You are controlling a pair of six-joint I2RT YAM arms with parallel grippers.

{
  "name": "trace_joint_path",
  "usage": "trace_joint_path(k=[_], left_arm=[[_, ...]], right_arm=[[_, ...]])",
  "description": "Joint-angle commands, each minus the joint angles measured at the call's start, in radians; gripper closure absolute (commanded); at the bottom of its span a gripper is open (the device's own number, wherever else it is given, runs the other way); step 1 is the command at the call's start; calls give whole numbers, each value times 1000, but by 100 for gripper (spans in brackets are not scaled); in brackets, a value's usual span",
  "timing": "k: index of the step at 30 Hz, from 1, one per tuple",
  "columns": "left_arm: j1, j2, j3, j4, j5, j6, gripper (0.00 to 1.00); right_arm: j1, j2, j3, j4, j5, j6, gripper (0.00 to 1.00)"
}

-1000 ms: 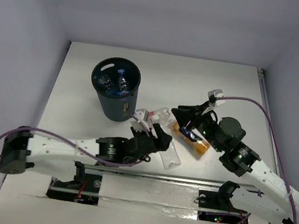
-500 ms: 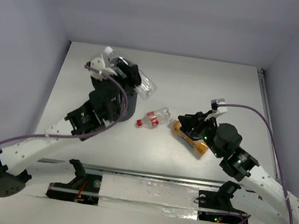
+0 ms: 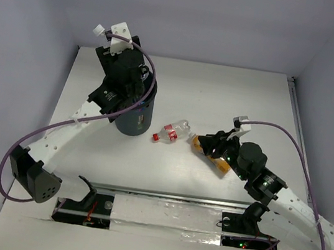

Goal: Put the plastic bottles in the bin

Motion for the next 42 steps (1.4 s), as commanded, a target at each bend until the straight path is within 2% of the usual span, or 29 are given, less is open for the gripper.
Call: trace_joint_path(k=[1,6,10,16,17,20,21,24,28,31,36,37,40,42], left_arm=[[1,-19,-58,65,-128,173,64],[1,-59,-166,111,-172,235,64],[1,-70,-285,217,-211,316,62],[-12,-27,-350,334,-260,439,57],[-22,-24,-356,338,-257,437,55],[-33,-13,-384,386,-272,470,40],[-57,-13,-391,392,-286,476,32],[-82,-17,-395,403,-292,477,24],[-107,-22,-352,302,-266,382,18],[-107,-20,-307,182,-235,303,17],[-107,-31,-290,163,-215,286,16],[-117,-31,-266,104,-212,261,16],[-146,-56,-189,1,-160,148,17],[-160,-88,-149,-126,-75,62,19]], right_arm=[[-7,-19,-9,62,-19,11,54],[-7,-19,-14,66,-19,14,53],[-7,-16,-19,69,2,16,53],[-7,-12,-43,85,-11,36,52],[-7,-19,-48,86,-10,42,52],[-7,-30,-62,82,-4,48,52],[-7,-33,-62,82,-1,48,51],[-7,-29,-63,82,4,50,49],[-7,-9,-60,79,3,54,43],[-7,11,-59,77,-16,53,38],[-7,36,-57,72,-21,59,32],[-7,36,-59,74,-19,60,32],[-7,48,-54,77,-13,60,34],[-7,71,-43,71,-16,59,46]])
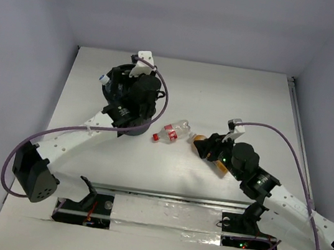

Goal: Put the plastic bottles in the bin

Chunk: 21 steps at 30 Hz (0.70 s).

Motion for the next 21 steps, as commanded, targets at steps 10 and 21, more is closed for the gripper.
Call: trace_joint_path(k=[10,21], left_arm=[[-57,-465,-115,-238,616,-429,69],[-57,-844,-317,-365,769,-492,84]], right_arm=[[-7,143,96,-19,74,10,83],[-17,368,325,-346,81,-109,12]])
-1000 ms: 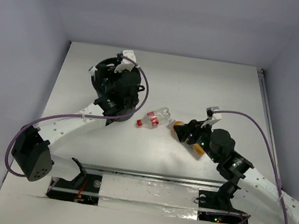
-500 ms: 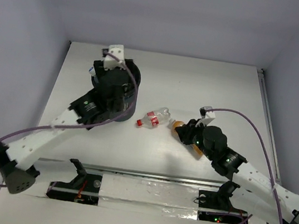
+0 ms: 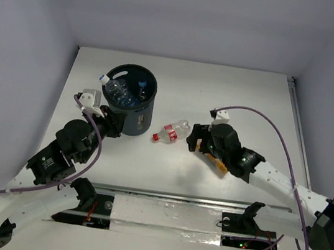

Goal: Put the plastic bottles in the bin

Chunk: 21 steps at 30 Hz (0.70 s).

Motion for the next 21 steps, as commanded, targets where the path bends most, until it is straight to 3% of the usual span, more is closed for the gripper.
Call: trace_joint_path(k=[1,5,11,21], left_arm=[[-5,-97,-6,-29,52,-16,81],[-5,-232,-50,-26,46,-2,74],[-5,-361,-121,-57,14,-16,69],[-5,-401,-130,-66,11,-14,68]], right_arm=[[-20,94,134,-177,8,-66,9],[-30,216,302,-352,-8,-105,4],[-88,294,366,-447,-30,-171,1],[-140,488,435,-506,-156,-299,0]])
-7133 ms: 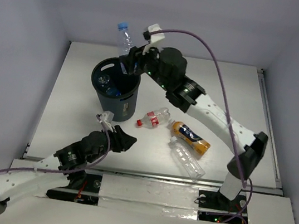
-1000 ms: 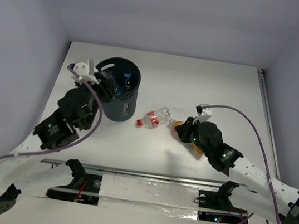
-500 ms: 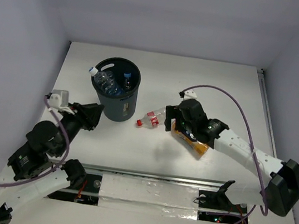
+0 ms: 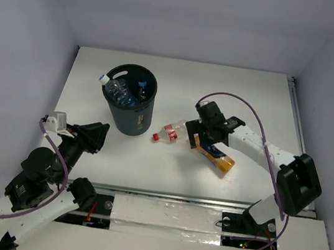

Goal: Put the plastic bottles in the bin

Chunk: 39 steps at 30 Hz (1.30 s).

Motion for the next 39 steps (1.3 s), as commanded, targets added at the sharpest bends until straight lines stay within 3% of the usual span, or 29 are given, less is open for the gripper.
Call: trace_joint_path(k=[1,11,14,20,24,31,34,39], left_arm=[[-4,-8,4,22,-7,2,68],[-4,-86,-1,13,-30,-4,68],[-4,-109,-3,11,-45,-7,68],[-4,-116,-1,-3,-73,-13,67],[-4,-111,-4,0,-67,-15,67],[-4,-83,-6,7,-59,-10,67],[5,-67,-7,10,-56,-7,67],[32,-33,-10,14,-46,-4,67]], right_arm=[[-2,63,62,-43,-71,-71,0],[-57,201,112,-85,-91,-85,5],[-57,207,102,-95,-77,-67,10],[-57,180,41,-93,-78,13,33],[-57,77,-8,-79,-80,51,44],[-57,-197,47,-101,-72,83,46],[-57,-294,123,-32,-172,80,46],[-38,-299,303,227,-347,108,44]])
